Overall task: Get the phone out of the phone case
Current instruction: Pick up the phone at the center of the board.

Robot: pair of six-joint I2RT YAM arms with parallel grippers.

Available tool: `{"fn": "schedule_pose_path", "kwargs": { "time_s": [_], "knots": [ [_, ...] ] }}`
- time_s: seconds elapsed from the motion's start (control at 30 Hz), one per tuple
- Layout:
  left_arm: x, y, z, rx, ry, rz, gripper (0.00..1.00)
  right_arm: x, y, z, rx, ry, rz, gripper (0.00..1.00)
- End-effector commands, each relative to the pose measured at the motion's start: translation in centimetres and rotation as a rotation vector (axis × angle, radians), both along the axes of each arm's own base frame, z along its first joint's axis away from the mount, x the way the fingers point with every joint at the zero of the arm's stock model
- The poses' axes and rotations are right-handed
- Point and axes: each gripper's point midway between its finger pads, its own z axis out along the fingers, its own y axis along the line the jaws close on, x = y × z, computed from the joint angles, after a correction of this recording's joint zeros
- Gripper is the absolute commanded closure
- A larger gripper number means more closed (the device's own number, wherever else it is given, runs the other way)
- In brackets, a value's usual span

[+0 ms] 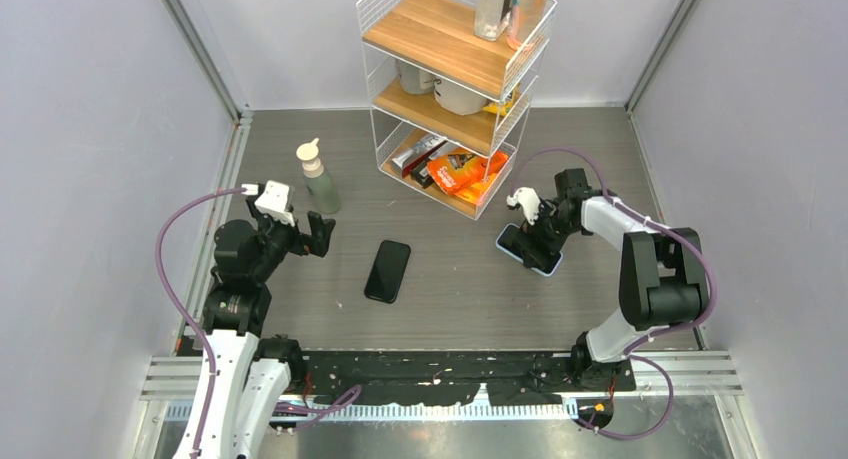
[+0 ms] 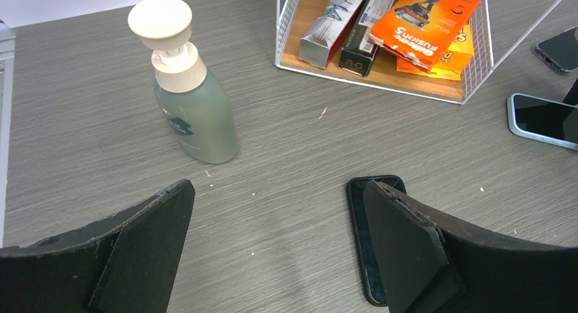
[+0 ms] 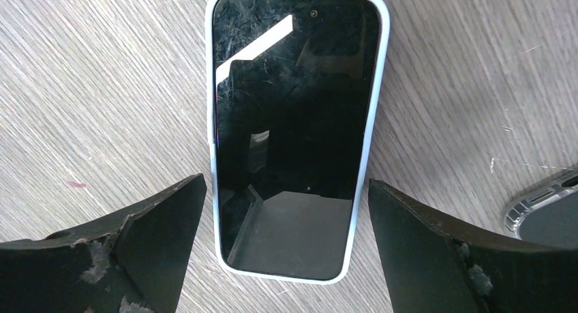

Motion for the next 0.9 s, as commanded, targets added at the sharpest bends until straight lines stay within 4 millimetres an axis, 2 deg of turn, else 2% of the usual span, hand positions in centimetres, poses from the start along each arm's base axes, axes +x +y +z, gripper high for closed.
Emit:
{"fn": "schedule_pose_path", "kwargs": {
  "time_s": [0.0,0.33,0.57,0.77,0.87],
  "knots": [
    [0.1,-0.2,1.2,-0.004,-0.032,-0.013,0.01,1.0,0.7,0.7,0.012,-0.017,0.028,0.05],
    [0.0,-0.2,1.4,-0.003,-0.039,-0.013,0.01,1.0,1.1,-0.6,-0.054,0.011,0.049,0.05],
    [0.0,-0.2,1.4,-0.003,-0.04,-0.014,0.01,0.8,0.6,-1.6,-0.129,0.007,0.05,0.04],
    [0.0,-0.2,1.4,-0.004,-0.039,-0.016,0.01,0.0,0.4,-2.4,-0.158,0.021,0.065,0.0],
    [0.0,-0.2,1.4,-0.004,-0.039,-0.015,0.01,-0.1,0.3,-2.4,-0.163,0.023,0.068,0.05]
  ]
}}
